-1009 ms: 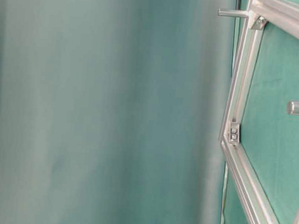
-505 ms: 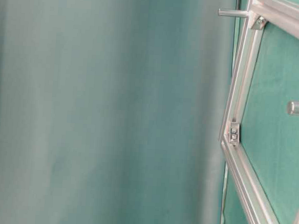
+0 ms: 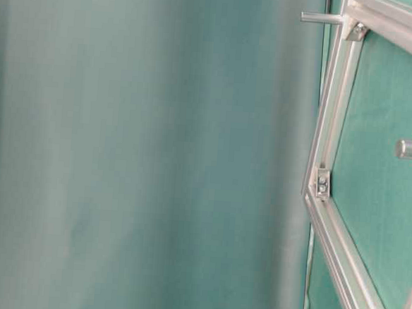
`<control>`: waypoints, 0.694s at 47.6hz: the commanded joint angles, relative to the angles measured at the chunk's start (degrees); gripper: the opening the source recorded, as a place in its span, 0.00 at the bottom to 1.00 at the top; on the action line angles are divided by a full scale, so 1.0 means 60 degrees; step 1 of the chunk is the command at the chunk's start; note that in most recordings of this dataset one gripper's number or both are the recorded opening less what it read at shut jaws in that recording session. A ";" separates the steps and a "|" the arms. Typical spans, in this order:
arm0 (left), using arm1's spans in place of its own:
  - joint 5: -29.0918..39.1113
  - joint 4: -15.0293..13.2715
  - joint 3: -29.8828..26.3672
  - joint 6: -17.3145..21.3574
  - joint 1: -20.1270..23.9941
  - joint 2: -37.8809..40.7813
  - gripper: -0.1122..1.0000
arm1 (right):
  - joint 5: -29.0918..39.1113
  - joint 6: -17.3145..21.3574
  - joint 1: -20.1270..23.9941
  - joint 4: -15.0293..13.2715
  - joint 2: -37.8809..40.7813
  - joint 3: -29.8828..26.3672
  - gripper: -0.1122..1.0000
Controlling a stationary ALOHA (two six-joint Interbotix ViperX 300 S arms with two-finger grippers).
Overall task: Find the location of the shaft and insert the gear.
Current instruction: 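Lower the right gripper and close it on the blue gear's hub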
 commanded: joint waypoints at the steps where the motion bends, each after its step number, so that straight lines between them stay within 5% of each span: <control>1: -0.0044 0.0000 -0.0278 0.0000 0.0015 0.0103 0.11 | -0.0322 -0.0015 0.0044 -0.0029 0.0015 0.0044 0.94; 33: -0.0044 -0.0015 -0.0264 0.0000 0.0176 0.0103 0.11 | -0.1992 0.0527 0.0469 -0.0249 0.0820 0.0732 0.94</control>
